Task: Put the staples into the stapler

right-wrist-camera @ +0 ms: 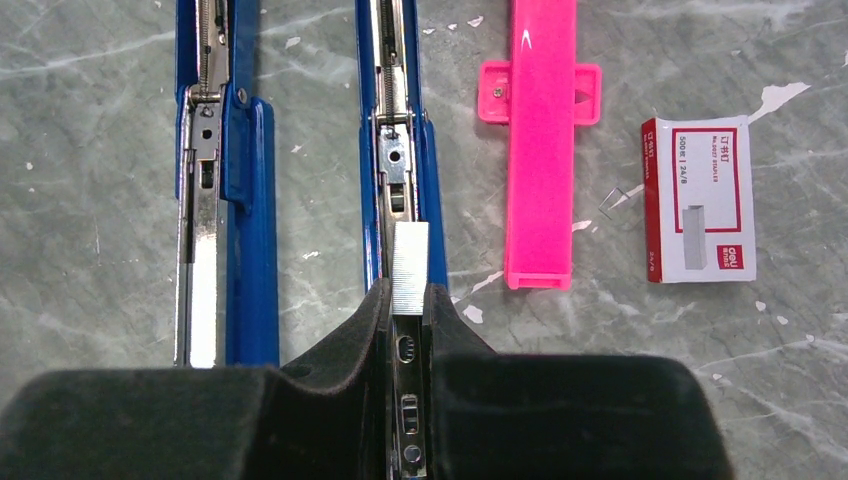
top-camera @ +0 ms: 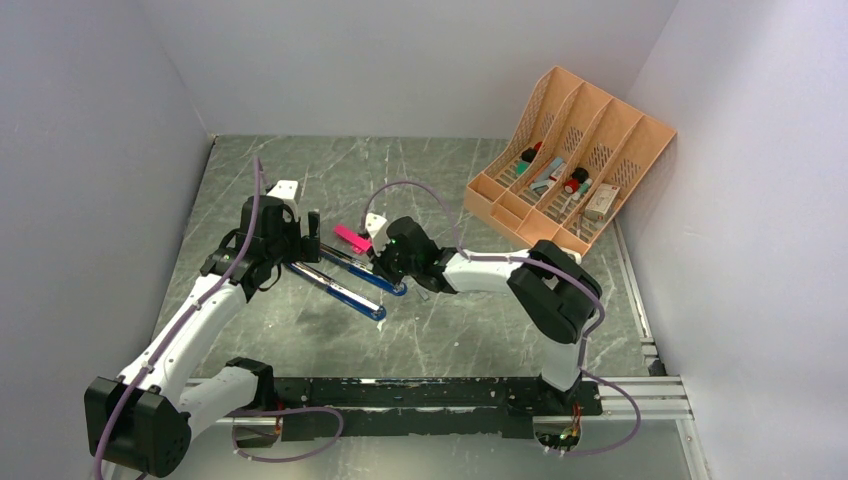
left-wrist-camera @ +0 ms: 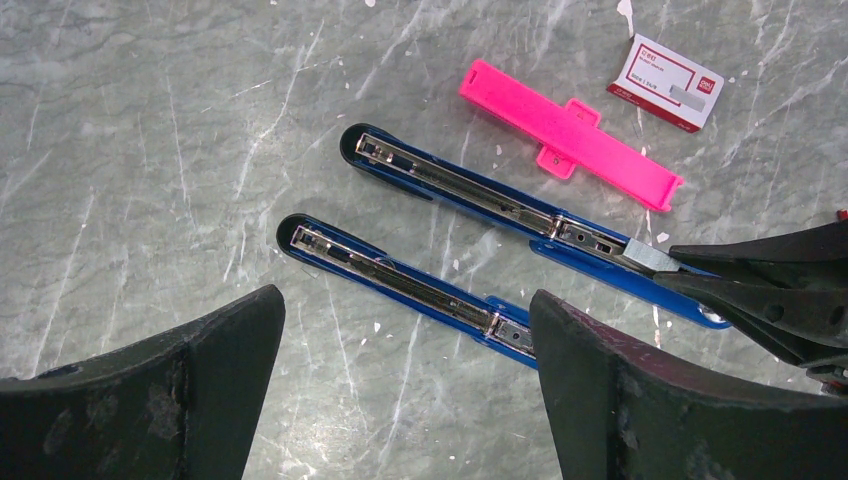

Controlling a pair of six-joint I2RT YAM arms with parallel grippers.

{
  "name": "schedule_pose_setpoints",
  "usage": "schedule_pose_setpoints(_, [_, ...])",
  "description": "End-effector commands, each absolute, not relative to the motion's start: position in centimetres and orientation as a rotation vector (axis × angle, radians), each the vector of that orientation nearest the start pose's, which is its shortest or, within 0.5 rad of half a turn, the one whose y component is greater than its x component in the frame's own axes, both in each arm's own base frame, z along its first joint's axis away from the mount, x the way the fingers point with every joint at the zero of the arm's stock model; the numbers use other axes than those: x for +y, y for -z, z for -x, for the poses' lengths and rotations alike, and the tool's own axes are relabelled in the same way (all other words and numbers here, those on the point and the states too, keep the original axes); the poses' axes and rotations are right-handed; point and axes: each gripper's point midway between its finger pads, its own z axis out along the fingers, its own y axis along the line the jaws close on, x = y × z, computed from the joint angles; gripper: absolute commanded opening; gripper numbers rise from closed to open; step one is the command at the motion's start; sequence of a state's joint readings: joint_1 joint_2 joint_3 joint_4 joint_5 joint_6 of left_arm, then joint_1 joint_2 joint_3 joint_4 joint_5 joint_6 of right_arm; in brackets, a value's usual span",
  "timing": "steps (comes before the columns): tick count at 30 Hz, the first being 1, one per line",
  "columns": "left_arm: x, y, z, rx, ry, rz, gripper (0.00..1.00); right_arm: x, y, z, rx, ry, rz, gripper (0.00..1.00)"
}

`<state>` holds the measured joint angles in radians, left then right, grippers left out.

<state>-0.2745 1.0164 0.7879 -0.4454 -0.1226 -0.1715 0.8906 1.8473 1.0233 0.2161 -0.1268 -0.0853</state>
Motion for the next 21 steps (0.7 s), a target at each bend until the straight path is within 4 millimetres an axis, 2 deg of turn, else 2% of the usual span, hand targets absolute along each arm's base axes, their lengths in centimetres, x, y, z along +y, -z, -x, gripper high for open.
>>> schedule_pose_setpoints(1, [-7.2, -16.4, -29.9, 2.197, 0.133, -0.068, 0.96, 38.6, -4.6, -29.1, 1.966, -0.578, 1.128, 0.0])
schedule_pose_setpoints(9, [-7.2, -16.5, -29.9, 2.194, 0.132, -0.068, 0.96, 38.6, -5.6, -29.3, 1.929, -0.583, 1.096, 0.0])
schedule_pose_setpoints(12, [-7.2, -16.5, -29.9, 2.195, 0.132, -0.068, 0.96, 38.9, -6.8, -29.5, 1.888, -0.601, 1.079, 0.0])
schedule_pose_setpoints(13, [-7.2, -16.5, -29.9, 2.195, 0.132, -0.068, 0.96, 38.5, -6.2, -29.0, 1.894, -0.602, 1.093, 0.0])
schedule_pose_setpoints(21, [-7.3, -16.5, -29.9, 2.194, 0.134, -0.068, 0.96, 38.2, -7.0, -28.8, 1.857, -0.61, 1.072, 0.0])
